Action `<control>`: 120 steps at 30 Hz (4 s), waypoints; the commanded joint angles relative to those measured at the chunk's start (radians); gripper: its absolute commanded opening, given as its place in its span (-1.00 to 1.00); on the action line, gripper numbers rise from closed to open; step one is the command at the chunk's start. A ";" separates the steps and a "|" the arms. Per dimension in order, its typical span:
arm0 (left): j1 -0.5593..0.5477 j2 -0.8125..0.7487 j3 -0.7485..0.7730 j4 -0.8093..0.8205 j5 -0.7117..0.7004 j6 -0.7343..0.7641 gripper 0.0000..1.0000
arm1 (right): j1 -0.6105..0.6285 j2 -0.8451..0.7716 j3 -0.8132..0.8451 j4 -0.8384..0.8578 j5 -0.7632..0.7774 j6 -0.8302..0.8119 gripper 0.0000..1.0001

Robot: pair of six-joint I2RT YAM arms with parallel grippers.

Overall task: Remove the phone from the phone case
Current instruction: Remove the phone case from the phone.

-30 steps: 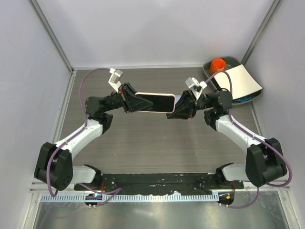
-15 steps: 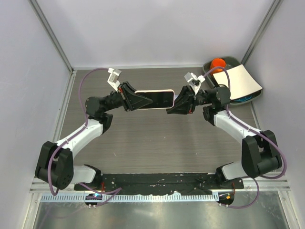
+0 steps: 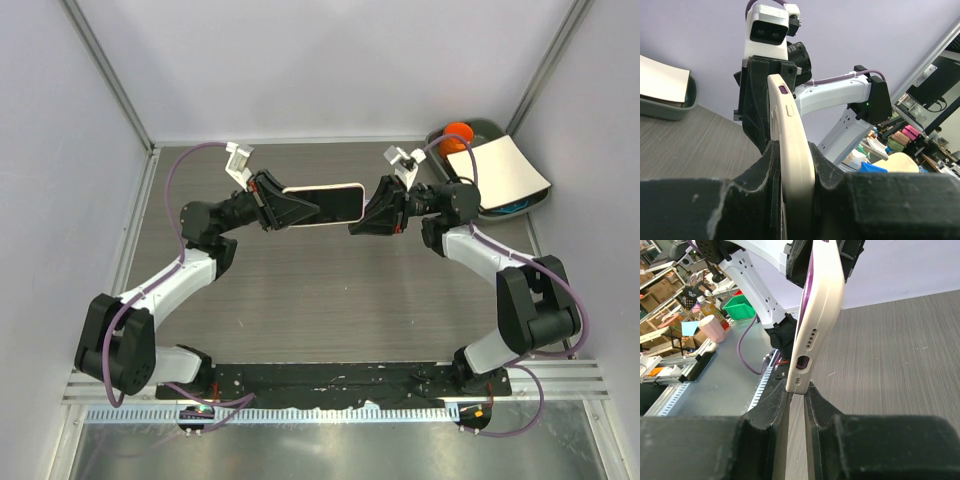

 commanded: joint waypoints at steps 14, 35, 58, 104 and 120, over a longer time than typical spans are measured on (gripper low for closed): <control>-0.072 -0.043 -0.014 -0.099 0.175 0.090 -1.00 | 0.000 -0.130 0.118 -0.564 0.254 -0.266 -0.55; 0.014 -0.049 -0.030 -0.104 0.055 0.064 -1.00 | 0.006 -0.193 0.097 -0.550 0.195 -0.317 -0.17; 0.059 -0.071 -0.040 0.022 0.045 -0.002 -1.00 | -0.024 -0.161 -0.009 -0.122 0.442 0.148 -0.15; 0.080 -0.087 -0.046 0.100 0.055 -0.005 -0.99 | 0.065 -0.161 -0.037 -0.116 0.530 0.241 -0.76; 0.068 -0.107 -0.003 0.286 0.147 -0.092 -0.99 | 0.063 -0.097 -0.106 -0.073 0.725 0.428 -0.99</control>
